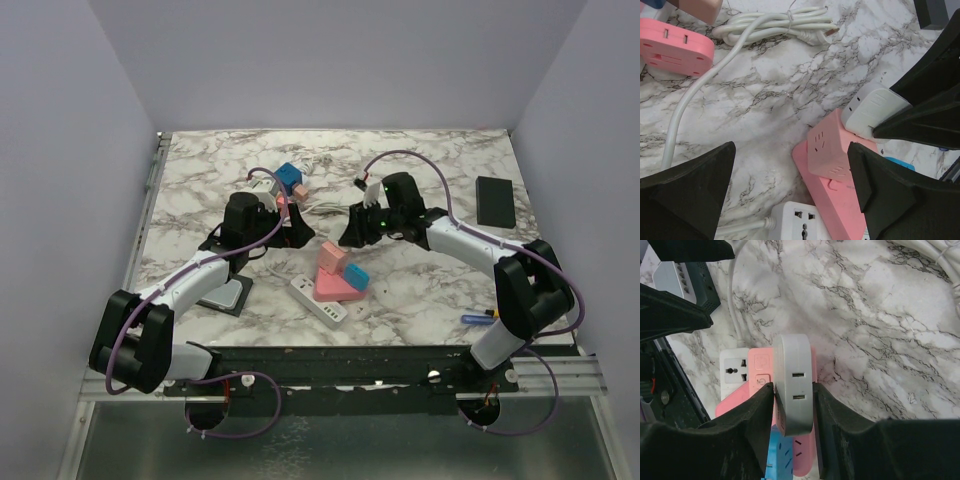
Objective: Pull the plug off the socket
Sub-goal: Remove the plug from the socket.
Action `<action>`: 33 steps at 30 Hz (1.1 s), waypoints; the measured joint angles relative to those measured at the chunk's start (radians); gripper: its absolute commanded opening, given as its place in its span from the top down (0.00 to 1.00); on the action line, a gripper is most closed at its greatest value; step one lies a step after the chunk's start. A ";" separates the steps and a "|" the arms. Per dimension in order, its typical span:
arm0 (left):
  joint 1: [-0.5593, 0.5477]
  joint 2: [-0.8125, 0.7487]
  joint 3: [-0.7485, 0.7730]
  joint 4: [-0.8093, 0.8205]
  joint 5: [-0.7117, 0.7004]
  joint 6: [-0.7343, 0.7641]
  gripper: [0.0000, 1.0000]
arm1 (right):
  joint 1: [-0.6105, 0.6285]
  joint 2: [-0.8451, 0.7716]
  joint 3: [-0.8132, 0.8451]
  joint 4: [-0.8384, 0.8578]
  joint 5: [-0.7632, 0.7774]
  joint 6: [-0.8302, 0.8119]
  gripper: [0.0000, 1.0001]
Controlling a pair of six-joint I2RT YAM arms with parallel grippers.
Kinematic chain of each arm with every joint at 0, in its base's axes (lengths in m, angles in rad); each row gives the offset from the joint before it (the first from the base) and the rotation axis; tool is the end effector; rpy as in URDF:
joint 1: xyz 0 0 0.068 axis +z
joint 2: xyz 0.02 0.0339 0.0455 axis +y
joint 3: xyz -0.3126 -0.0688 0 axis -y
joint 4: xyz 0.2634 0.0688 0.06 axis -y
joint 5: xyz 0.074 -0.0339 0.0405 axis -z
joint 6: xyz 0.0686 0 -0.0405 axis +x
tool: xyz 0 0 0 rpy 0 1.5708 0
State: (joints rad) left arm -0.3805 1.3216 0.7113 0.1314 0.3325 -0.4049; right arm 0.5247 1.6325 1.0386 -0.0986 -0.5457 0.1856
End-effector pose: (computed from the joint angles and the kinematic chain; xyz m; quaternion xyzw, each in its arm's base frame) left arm 0.2854 -0.1383 0.2507 0.0756 0.8438 -0.3266 0.4190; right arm 0.3225 0.2278 0.2431 -0.2600 0.8398 0.3711 0.2991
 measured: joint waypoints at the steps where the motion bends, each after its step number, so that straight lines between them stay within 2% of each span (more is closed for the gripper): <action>1: 0.000 0.000 0.000 0.000 0.000 0.000 0.01 | 0.000 0.000 0.000 0.000 0.003 0.000 0.59; 5: 0.000 0.001 0.000 0.000 0.001 0.000 0.01 | 0.000 0.000 0.000 -0.001 0.006 -0.001 0.63; 6: 0.000 0.001 0.000 0.000 0.001 0.000 0.01 | 0.000 0.000 0.001 -0.001 0.005 -0.002 0.67; 9: 0.000 0.003 0.000 0.000 0.003 0.000 0.01 | 0.000 0.000 0.003 -0.004 0.000 -0.006 0.89; 13: 0.000 0.003 0.000 0.000 0.007 0.000 0.01 | 0.000 0.000 0.008 -0.013 0.000 -0.015 0.99; 19: 0.000 0.006 0.000 0.000 0.018 -0.004 0.01 | 0.023 -0.041 -0.016 -0.018 0.069 0.000 1.00; 28: -0.008 0.035 0.002 0.002 0.059 -0.010 0.01 | 0.137 -0.141 -0.063 -0.047 0.410 0.140 1.00; 33: -0.064 0.057 0.020 0.011 0.077 -0.015 0.01 | 0.189 -0.144 -0.070 -0.049 0.563 0.225 1.00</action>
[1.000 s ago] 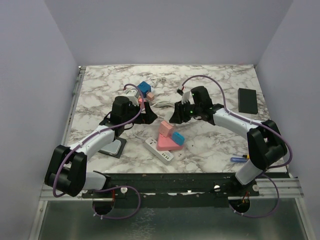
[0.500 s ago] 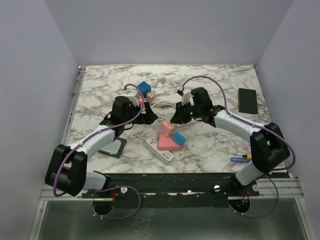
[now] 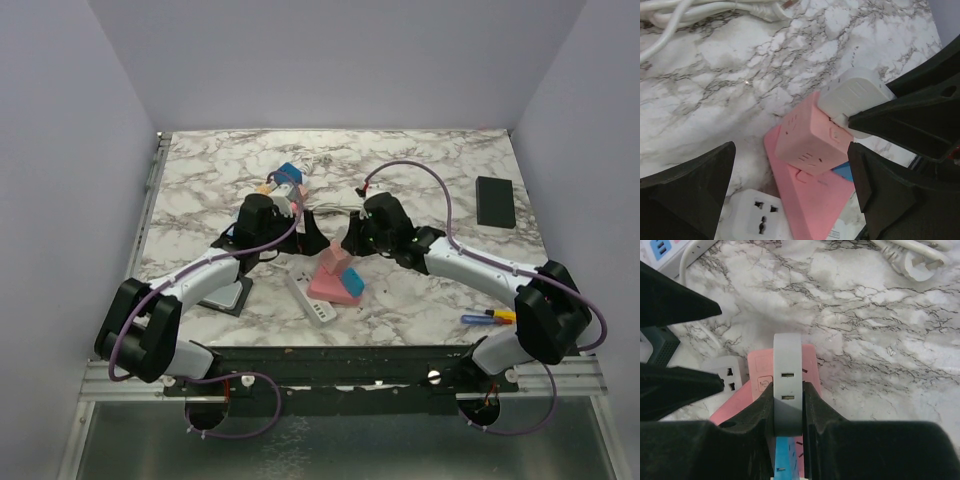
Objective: Pull the plug off the socket
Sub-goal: Remove the plug from the socket.
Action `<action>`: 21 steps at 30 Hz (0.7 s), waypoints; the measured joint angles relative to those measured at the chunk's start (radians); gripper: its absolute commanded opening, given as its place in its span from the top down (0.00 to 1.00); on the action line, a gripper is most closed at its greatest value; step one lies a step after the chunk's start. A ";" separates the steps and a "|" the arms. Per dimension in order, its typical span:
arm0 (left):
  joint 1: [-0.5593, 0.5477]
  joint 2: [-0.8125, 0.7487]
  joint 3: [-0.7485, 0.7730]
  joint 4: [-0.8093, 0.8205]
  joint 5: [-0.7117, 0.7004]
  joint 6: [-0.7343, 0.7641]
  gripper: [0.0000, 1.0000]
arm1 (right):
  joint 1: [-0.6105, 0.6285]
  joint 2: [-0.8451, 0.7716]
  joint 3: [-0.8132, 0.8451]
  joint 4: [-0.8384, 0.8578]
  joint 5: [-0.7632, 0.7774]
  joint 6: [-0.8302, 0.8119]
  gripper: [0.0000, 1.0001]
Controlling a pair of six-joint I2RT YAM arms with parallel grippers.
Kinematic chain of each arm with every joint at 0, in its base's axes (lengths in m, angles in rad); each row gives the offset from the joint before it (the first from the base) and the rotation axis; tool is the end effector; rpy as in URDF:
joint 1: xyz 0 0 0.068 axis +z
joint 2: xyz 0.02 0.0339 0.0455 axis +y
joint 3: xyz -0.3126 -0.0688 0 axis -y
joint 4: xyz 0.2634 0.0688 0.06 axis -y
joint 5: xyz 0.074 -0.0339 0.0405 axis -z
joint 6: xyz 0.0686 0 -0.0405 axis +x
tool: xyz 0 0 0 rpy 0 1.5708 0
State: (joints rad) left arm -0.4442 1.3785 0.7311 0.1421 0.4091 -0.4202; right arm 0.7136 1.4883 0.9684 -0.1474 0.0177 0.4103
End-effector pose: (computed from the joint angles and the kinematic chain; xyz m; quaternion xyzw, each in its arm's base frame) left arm 0.2830 -0.1649 0.2430 0.1133 0.8422 -0.3672 0.3783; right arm 0.2765 0.2378 0.2580 -0.1321 0.8899 0.2259 0.3736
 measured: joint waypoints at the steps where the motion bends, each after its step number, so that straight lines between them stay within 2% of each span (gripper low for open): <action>1: -0.012 0.004 0.002 0.004 0.004 -0.004 0.01 | 0.009 -0.002 -0.002 0.000 0.023 0.013 1.00; 6: -0.062 0.043 0.003 0.045 0.019 -0.064 0.01 | 0.040 -0.016 -0.024 0.014 0.108 0.062 1.00; 12: -0.067 0.062 -0.015 0.115 0.014 -0.174 0.01 | 0.041 -0.028 -0.044 0.034 0.139 0.086 1.00; 21: -0.067 0.046 -0.173 0.313 -0.072 -0.386 0.01 | 0.040 -0.045 -0.077 0.070 0.143 0.095 1.00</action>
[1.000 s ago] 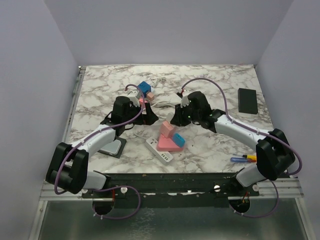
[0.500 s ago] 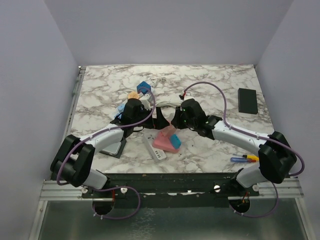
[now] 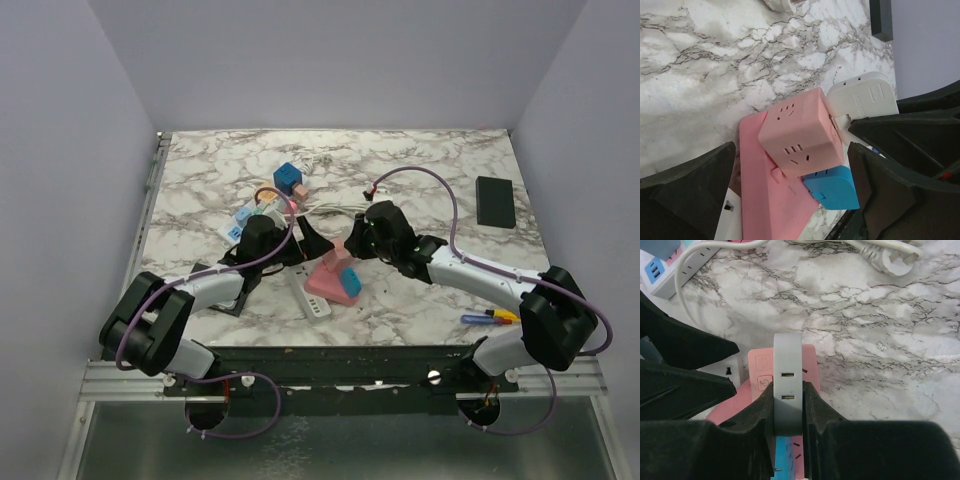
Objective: Pull the plug off the socket
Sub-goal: Remove the plug from the socket.
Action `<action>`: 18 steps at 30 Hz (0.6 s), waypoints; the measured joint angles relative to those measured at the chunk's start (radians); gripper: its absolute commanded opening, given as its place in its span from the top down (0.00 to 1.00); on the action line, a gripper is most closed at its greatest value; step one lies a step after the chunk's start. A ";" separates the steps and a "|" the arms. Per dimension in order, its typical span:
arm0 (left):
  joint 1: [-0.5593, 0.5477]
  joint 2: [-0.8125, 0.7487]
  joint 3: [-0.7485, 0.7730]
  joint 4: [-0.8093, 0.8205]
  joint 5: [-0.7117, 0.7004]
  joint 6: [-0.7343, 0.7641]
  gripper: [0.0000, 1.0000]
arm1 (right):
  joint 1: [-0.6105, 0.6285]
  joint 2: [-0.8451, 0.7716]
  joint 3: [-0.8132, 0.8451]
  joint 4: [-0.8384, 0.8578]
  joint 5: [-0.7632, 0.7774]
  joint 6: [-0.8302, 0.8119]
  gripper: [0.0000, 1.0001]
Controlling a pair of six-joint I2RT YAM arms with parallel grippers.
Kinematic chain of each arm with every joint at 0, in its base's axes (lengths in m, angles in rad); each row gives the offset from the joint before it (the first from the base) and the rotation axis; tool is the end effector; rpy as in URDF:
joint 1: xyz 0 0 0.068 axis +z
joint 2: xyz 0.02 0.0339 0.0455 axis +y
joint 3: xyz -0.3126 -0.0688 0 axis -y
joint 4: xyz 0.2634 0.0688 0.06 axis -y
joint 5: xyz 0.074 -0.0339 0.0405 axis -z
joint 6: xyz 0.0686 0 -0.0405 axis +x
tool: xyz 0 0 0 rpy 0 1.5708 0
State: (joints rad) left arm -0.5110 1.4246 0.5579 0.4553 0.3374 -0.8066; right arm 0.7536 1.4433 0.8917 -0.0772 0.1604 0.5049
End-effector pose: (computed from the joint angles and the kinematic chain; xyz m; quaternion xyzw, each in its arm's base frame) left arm 0.2662 -0.1753 0.2054 -0.0305 0.8293 -0.4416 0.3410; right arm 0.2632 0.2319 0.2533 -0.0741 0.8859 0.2085 0.4077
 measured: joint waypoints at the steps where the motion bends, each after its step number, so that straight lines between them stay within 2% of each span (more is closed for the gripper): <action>1: 0.000 0.000 -0.012 0.017 -0.009 -0.017 0.01 | 0.000 0.000 0.000 0.001 0.000 0.000 1.00; 18: -0.016 0.023 -0.078 0.241 -0.083 -0.185 0.02 | 0.000 0.000 -0.005 0.013 0.000 0.004 1.00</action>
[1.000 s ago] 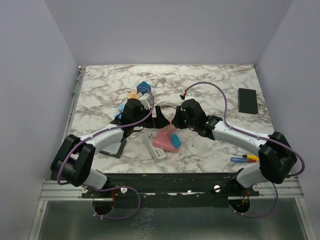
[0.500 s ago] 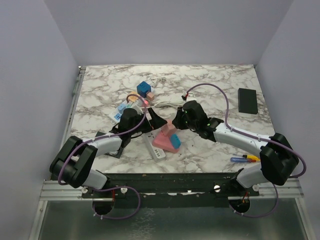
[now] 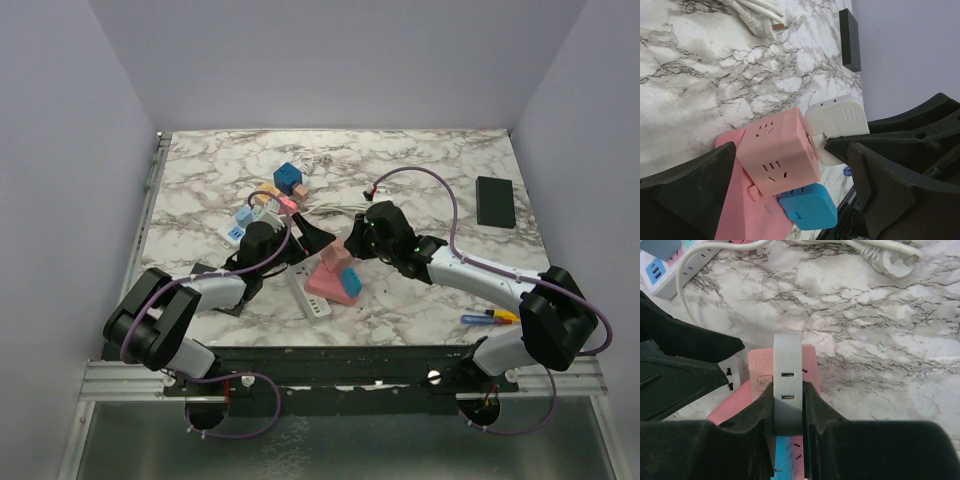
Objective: Pull the plug off the socket
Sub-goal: Remove the plug from the socket.
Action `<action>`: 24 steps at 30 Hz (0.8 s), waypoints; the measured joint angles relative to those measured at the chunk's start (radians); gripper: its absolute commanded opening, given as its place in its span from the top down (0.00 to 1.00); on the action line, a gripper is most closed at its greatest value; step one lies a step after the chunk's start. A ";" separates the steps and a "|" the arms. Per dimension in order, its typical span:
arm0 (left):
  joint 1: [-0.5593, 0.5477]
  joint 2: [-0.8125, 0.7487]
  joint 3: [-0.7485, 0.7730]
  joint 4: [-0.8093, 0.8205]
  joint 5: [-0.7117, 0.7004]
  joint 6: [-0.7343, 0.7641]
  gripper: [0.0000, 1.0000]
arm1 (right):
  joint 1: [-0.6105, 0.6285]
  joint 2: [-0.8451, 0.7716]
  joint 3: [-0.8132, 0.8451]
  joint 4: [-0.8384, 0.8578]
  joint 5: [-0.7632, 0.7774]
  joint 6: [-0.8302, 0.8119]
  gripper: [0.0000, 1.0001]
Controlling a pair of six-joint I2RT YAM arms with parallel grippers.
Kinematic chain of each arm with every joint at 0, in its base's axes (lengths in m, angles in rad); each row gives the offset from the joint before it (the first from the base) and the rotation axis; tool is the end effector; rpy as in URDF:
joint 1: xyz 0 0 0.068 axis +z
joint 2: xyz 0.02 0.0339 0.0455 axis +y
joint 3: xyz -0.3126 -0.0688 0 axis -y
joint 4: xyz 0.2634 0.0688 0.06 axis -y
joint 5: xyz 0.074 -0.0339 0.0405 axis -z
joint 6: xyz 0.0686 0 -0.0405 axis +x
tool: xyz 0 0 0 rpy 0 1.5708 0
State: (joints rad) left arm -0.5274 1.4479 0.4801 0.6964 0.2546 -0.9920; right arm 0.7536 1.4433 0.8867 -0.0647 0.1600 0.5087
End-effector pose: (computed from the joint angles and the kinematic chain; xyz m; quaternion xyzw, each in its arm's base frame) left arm 0.2641 -0.1738 0.2032 -0.1071 0.7863 -0.4866 0.3654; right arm 0.2633 0.2321 0.2529 -0.0720 0.8844 0.2115 0.4098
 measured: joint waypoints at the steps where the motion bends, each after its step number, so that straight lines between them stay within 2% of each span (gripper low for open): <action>1: -0.007 0.009 0.000 0.008 -0.004 -0.005 0.02 | 0.000 0.000 0.000 0.000 0.000 0.000 1.00; 10: -0.030 0.074 -0.016 0.047 -0.020 -0.027 0.04 | 0.000 0.000 0.000 0.002 -0.003 0.000 1.00; 12: -0.031 0.075 -0.018 0.052 -0.021 -0.029 0.13 | 0.000 0.000 0.000 0.002 -0.004 0.000 1.00; 15: -0.035 0.091 -0.018 0.069 -0.024 -0.039 0.22 | 0.000 0.000 0.000 0.002 -0.005 0.000 1.00; 24: -0.044 0.136 -0.018 0.118 -0.024 -0.069 0.33 | 0.000 0.001 0.000 0.003 -0.005 0.000 1.00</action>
State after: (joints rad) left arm -0.5716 1.5837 0.4625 0.8146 0.2302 -1.0611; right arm 0.7536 1.4441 0.8867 -0.0620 0.1555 0.5083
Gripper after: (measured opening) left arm 0.708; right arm 0.228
